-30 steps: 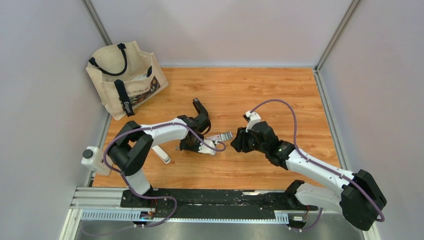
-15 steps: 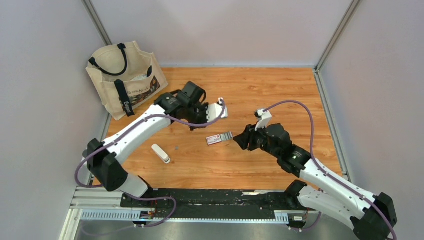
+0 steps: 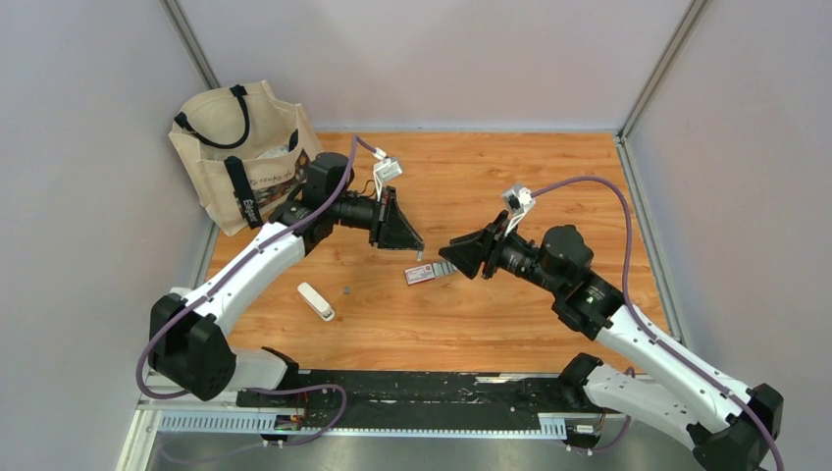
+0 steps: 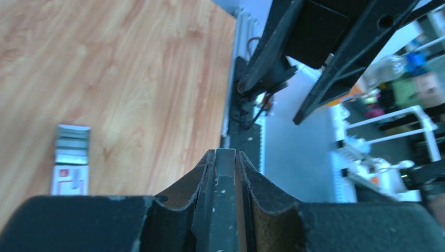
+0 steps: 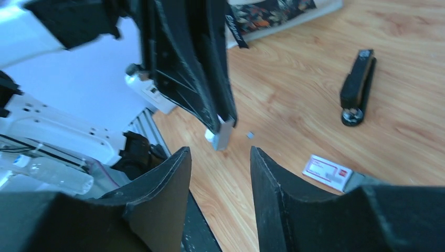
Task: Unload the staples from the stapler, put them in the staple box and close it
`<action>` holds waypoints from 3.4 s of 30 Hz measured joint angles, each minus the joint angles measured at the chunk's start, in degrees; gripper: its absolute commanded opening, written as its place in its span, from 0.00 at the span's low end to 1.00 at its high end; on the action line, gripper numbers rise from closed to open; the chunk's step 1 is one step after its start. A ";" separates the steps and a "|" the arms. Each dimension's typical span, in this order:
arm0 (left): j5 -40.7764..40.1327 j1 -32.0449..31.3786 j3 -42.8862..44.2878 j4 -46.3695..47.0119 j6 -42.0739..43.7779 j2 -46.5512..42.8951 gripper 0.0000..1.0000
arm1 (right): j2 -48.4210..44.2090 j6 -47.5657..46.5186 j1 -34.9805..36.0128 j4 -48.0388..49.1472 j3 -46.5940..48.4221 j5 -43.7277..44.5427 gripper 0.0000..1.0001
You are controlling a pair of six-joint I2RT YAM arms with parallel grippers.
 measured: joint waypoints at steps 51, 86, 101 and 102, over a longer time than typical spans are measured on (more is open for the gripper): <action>11.85 1.88 -5.86 33.07 -31.50 0.74 0.28 | 10.29 13.40 -0.02 20.85 -0.63 -10.49 0.27; 11.72 1.95 -5.75 29.99 -29.00 0.74 0.28 | 13.44 16.48 0.00 28.13 -3.15 -10.93 0.30; 11.69 1.99 -5.53 29.97 -29.00 0.74 0.28 | 13.40 17.44 0.09 29.97 -4.59 -11.02 0.20; 11.69 1.99 -5.53 29.97 -29.00 0.74 0.28 | 13.40 17.49 0.09 30.21 -4.63 -11.04 0.18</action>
